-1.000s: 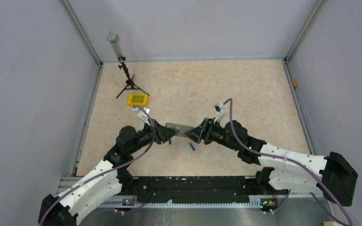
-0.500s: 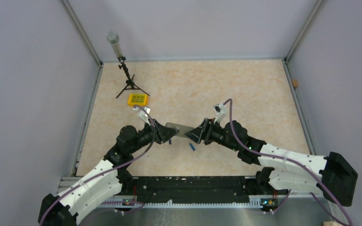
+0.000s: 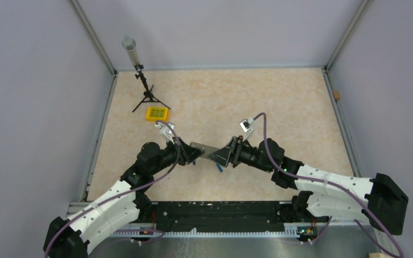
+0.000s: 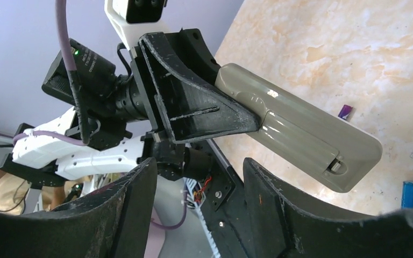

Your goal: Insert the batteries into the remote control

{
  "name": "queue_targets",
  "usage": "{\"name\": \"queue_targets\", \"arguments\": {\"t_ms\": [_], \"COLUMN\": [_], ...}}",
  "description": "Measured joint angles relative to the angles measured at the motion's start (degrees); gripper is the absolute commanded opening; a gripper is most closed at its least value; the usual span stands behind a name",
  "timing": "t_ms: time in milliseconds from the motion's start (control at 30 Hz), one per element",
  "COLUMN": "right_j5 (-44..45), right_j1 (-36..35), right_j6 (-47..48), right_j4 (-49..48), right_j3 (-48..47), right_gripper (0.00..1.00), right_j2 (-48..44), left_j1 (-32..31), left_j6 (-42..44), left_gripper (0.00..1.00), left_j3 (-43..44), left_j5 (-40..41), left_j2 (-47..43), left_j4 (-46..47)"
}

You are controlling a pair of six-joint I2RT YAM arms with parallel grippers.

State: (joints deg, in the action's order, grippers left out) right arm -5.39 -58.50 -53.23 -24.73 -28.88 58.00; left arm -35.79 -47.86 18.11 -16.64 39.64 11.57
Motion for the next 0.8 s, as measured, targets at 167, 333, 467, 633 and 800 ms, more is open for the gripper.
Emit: {"name": "queue_targets", "arguments": {"t_ms": [167, 333, 467, 633, 800], "right_j5": [-0.1, 3.2, 5.8, 7.1, 7.3], "right_j1": [0.0, 0.0, 0.0, 0.0, 0.0], "right_j6": [0.2, 1.3, 1.8, 2.2, 2.2], "right_j4": [0.5, 5.5, 9.0, 10.0, 10.8], "right_j3": [0.0, -0.1, -0.1, -0.2, -0.2], "right_gripper": [0.59, 0.59, 0.59, 0.59, 0.59], "right_j2": [-0.3, -1.2, -1.2, -0.5, 0.6], "left_j1": [0.0, 0.0, 0.0, 0.0, 0.0], "left_j6": [0.0, 0.0, 0.0, -0.3, -0.7], "left_gripper": [0.00, 0.00, 0.00, 0.00, 0.00], "left_j3": [0.0, 0.0, 0.1, 0.3, 0.4], "left_j5": [0.3, 0.7, 0.6, -0.1, -0.9], "left_j2": [-0.1, -0.8, -1.1, -1.3, -1.9], "left_j4": [-0.2, -1.2, -1.7, -1.7, -1.7]}}
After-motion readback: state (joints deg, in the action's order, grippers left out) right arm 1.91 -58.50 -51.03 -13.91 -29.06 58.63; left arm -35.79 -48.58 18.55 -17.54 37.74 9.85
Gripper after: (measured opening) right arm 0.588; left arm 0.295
